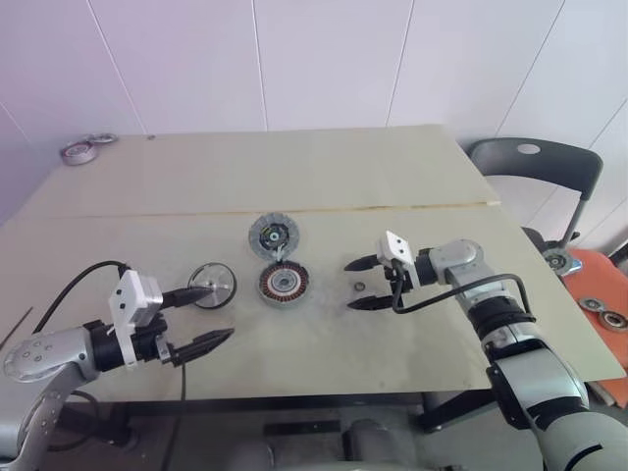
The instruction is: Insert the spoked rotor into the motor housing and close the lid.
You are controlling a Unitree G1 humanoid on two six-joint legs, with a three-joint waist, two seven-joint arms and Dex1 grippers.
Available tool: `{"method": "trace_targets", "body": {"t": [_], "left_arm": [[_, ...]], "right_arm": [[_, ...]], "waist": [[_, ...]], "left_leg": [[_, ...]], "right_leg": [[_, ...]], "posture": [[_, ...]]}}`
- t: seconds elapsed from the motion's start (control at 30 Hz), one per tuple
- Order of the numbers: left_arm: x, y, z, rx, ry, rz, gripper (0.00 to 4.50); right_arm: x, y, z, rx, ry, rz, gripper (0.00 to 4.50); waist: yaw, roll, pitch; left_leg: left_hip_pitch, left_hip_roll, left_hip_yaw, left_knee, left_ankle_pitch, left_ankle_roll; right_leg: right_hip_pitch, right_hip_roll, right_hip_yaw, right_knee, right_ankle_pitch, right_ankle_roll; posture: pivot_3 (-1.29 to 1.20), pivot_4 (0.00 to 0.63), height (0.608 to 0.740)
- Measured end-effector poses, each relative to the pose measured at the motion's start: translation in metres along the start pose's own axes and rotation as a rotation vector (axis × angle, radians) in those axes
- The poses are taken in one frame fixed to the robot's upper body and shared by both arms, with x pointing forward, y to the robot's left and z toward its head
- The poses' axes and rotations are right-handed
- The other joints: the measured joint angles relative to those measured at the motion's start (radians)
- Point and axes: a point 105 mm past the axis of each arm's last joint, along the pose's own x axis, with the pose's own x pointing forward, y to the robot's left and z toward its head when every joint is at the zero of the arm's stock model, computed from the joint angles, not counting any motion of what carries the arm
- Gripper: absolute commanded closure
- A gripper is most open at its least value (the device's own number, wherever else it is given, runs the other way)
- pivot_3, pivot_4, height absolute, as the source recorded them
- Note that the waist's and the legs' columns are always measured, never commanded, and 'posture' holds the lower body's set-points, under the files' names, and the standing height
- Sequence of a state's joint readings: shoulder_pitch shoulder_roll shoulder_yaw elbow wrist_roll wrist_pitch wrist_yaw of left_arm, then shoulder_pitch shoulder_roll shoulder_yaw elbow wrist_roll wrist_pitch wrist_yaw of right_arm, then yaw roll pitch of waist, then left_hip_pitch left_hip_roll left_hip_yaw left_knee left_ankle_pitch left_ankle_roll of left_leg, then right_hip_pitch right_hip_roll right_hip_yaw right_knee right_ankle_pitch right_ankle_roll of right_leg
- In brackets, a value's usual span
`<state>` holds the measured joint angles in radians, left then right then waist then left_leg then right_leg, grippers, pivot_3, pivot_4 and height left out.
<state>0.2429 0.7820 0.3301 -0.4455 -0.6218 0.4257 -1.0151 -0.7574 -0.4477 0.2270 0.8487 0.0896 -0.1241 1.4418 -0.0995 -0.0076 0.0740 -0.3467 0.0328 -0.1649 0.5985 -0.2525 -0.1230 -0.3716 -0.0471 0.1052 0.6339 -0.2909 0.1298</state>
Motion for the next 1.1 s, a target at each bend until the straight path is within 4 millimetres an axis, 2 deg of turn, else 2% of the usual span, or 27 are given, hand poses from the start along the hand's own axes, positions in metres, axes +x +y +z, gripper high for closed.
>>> {"method": "trace_targets", "body": {"t": [0.6,0.8,1.1], "left_arm": [[-0.001,-0.001,-0.003,-0.01,0.006,0.013,0.02],[-0.001,-0.001,-0.002,-0.009,0.005,0.013,0.02],[-0.001,-0.001,-0.002,-0.008,0.005,0.017,0.02]], "right_arm": [[-0.002,-0.006,-0.016,0.01,0.058,-0.038,0.0],[-0.003,-0.009,-0.028,0.053,0.081,-0.085,0.0],[-0.004,-0.013,-0.029,0.05,0.093,-0.116,0.0]], "waist": [[-0.002,0.0,0.0],[-0.002,0.0,0.0],[-0.003,0.0,0.0]], "left_leg": [[0.006,0.0,0.0,-0.001,0.0,0.0],[0.006,0.0,0.0,-0.001,0.0,0.0],[0.008,0.0,0.0,0.0,0.0,0.0]], "right_leg": [[0.006,0.0,0.0,0.0,-0.001,-0.002],[0.006,0.0,0.0,0.0,-0.001,-0.002],[0.009,0.0,0.0,0.0,-0.002,-0.003]], "posture": [[0.0,0.0,0.74],[0.0,0.0,0.74],[0.0,0.0,0.74]]}}
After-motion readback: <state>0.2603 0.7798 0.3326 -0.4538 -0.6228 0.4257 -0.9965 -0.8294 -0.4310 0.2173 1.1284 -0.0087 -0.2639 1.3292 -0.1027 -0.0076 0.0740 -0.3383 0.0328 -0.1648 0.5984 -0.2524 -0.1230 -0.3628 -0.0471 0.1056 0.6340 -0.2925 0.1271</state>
